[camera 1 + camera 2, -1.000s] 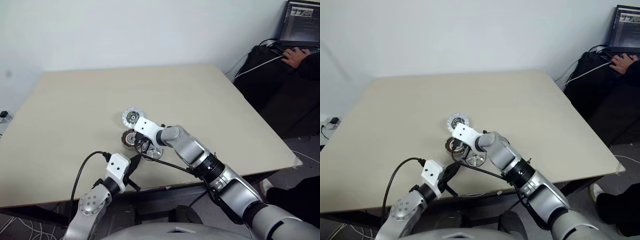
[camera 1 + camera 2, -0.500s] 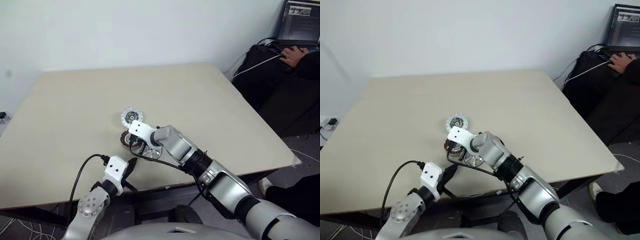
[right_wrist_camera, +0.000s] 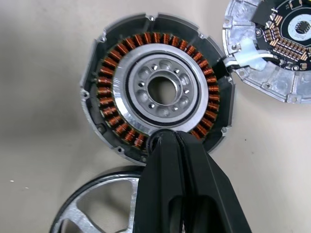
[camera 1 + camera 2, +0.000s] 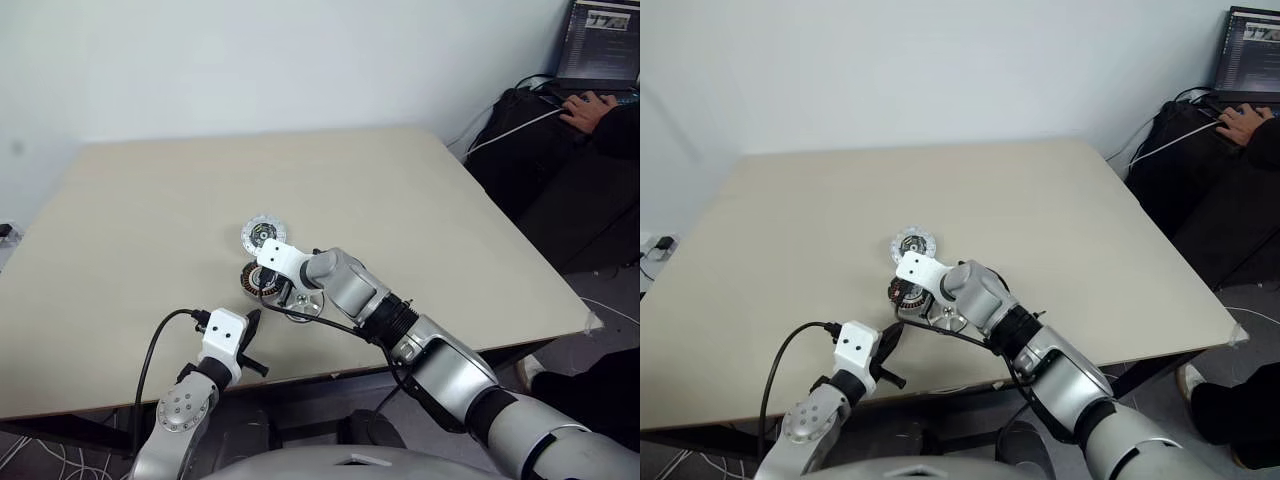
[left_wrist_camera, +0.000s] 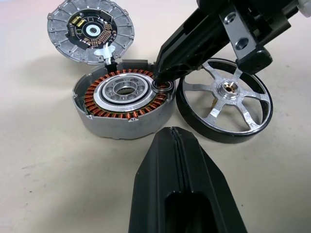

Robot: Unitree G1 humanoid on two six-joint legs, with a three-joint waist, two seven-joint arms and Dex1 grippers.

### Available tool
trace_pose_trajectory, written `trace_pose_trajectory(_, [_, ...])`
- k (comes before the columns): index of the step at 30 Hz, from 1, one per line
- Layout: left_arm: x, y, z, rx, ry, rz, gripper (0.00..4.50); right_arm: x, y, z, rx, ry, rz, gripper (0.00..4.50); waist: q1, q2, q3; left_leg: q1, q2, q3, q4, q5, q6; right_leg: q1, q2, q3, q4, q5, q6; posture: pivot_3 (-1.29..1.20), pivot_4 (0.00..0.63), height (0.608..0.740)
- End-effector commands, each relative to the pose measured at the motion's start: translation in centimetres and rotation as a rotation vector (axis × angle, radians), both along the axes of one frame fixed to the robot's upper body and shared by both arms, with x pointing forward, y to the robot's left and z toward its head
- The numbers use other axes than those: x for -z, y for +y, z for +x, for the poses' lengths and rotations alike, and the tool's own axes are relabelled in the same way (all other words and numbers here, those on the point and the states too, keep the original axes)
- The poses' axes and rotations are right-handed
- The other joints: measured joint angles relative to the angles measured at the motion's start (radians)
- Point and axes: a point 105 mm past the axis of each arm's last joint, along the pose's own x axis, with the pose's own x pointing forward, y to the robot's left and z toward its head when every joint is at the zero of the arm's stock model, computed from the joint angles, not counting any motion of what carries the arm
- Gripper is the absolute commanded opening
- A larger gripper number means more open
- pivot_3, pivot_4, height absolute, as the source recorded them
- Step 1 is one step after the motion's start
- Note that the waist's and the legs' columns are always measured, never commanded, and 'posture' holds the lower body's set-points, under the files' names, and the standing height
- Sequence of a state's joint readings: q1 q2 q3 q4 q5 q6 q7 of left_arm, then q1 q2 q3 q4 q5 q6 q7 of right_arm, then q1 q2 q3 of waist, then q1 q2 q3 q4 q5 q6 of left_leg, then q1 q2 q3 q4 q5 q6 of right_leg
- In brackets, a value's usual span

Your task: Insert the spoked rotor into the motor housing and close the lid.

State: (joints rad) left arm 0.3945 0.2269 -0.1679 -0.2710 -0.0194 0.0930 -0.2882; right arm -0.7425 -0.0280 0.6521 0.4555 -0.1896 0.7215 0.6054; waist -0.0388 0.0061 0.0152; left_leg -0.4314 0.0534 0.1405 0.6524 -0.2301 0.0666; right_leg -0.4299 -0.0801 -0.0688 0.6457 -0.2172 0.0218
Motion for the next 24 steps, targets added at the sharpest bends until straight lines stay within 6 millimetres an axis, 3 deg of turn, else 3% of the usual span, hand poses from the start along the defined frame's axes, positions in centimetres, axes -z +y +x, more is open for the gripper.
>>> trace_pose_trajectory(1, [-0.8,-0.2,0.4,0.001,-0.042,-0.011,0.00,-1.4,0.7,0.7,-0.013,-0.057,0.017,0.03,0.000,0.000,0.000,0.000,0.000,0.000,0.000,0.000,0.000,0.000,0.000,0.000,0.000,0.000,0.000,0.00,0.000,0.740])
trace_pose_trajectory(24, [-1.1,-0.7,0.5,0.009,-0.042,-0.022,0.00,-1.1,1.7,-0.5,-0.068,-0.047,0.007,0.03,-0.001,0.000,0.000,0.000,0.000,0.000,-0.002,0.000,-0.001,0.000,0.000,0.000,-0.001,0.000,0.000,0.00,0.000,0.740])
